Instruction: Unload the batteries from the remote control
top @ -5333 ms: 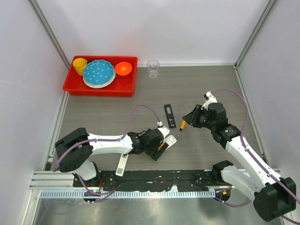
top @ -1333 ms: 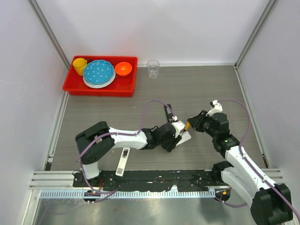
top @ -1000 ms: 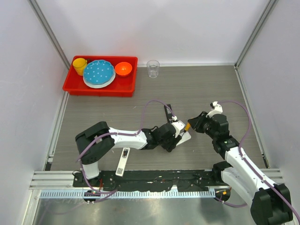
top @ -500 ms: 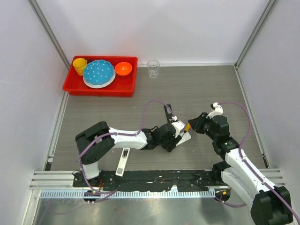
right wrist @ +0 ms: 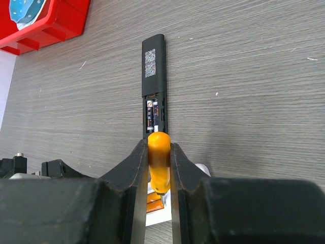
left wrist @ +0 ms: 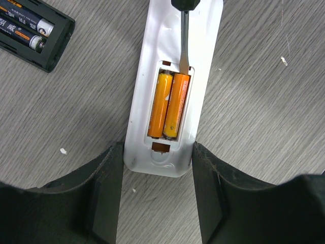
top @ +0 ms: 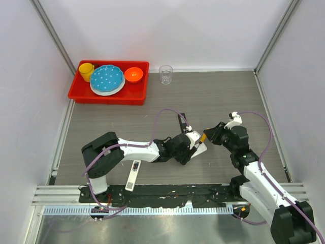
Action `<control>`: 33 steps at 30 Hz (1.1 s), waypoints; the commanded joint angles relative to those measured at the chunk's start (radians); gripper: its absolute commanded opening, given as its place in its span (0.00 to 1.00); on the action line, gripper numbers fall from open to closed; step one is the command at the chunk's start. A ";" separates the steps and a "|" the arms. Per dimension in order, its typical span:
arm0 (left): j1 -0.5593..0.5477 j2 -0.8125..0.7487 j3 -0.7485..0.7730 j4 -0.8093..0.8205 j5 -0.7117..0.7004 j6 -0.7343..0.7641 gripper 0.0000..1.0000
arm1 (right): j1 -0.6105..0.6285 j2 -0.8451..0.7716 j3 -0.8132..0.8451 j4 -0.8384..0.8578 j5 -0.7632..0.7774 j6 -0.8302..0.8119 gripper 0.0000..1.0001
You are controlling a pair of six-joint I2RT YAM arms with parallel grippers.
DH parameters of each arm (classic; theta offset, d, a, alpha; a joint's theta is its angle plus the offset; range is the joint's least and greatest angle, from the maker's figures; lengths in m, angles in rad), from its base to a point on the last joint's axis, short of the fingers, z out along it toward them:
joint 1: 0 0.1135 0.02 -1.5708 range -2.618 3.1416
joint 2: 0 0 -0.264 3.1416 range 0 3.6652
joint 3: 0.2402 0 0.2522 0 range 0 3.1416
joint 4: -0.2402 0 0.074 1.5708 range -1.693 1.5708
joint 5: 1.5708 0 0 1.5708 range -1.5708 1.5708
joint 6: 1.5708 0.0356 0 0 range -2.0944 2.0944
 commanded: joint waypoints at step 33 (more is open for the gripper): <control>0.017 -0.201 -0.111 0.026 0.026 -0.130 0.75 | 0.008 0.032 0.062 0.052 -0.107 0.186 0.01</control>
